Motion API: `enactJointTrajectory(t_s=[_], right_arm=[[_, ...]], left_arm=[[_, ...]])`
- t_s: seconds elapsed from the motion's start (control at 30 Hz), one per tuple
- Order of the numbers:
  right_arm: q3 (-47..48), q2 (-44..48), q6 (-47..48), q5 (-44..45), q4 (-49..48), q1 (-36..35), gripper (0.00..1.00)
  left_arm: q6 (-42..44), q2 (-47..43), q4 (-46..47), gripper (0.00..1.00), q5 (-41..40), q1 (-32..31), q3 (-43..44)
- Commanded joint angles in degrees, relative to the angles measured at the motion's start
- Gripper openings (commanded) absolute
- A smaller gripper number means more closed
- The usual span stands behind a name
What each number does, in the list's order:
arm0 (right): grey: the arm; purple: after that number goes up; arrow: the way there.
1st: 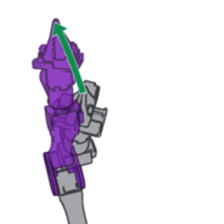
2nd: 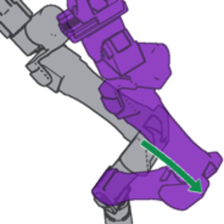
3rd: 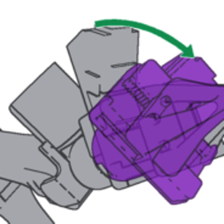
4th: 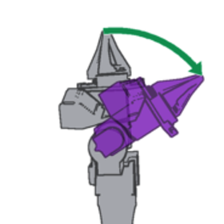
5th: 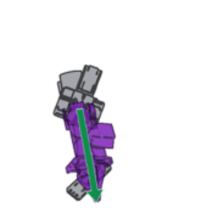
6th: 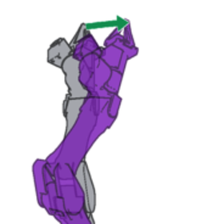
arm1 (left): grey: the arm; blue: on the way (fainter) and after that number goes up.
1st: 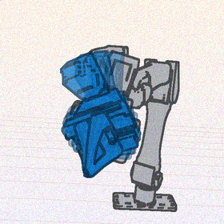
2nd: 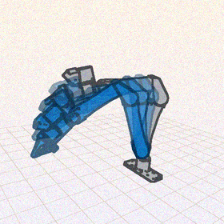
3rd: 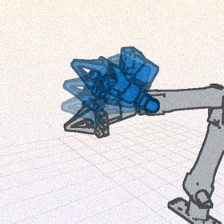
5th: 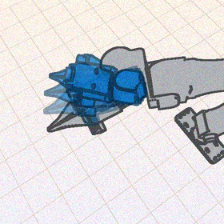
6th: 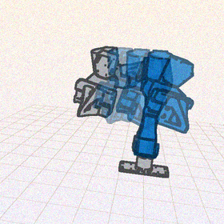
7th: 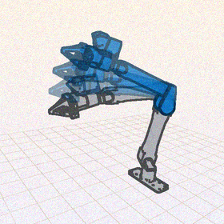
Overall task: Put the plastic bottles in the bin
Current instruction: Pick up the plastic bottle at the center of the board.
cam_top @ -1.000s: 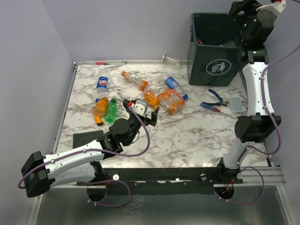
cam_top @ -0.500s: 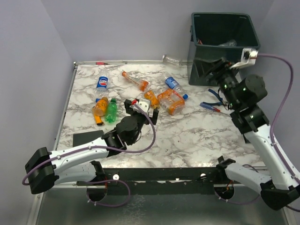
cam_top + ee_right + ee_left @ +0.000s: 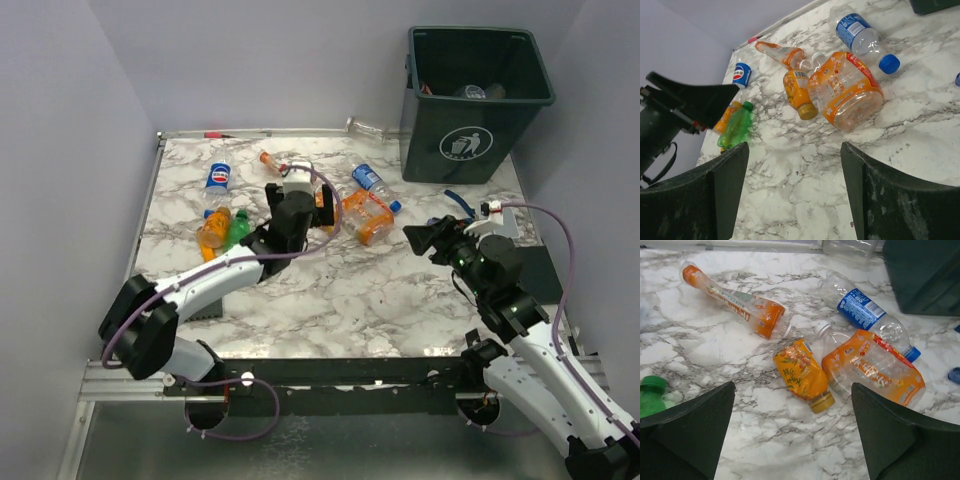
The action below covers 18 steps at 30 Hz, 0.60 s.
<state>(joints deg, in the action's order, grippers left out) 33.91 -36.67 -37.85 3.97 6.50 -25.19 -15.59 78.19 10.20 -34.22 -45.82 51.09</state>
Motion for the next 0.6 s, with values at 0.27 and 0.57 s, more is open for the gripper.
enactJointTrajectory(t_s=[0.27, 0.57], right_arm=[[-6.0, 6.4, -3.5, -2.7, 2.3, -0.3, 0.77], [-5.3, 9.0, -2.5, -3.2, 4.5, -0.3, 0.78]], left_arm=[[-27.8, 22.4, -9.3, 0.99, 12.7, 11.6, 17.8], [-28.7, 33.4, -19.0, 0.99, 9.9, 11.8, 29.3]])
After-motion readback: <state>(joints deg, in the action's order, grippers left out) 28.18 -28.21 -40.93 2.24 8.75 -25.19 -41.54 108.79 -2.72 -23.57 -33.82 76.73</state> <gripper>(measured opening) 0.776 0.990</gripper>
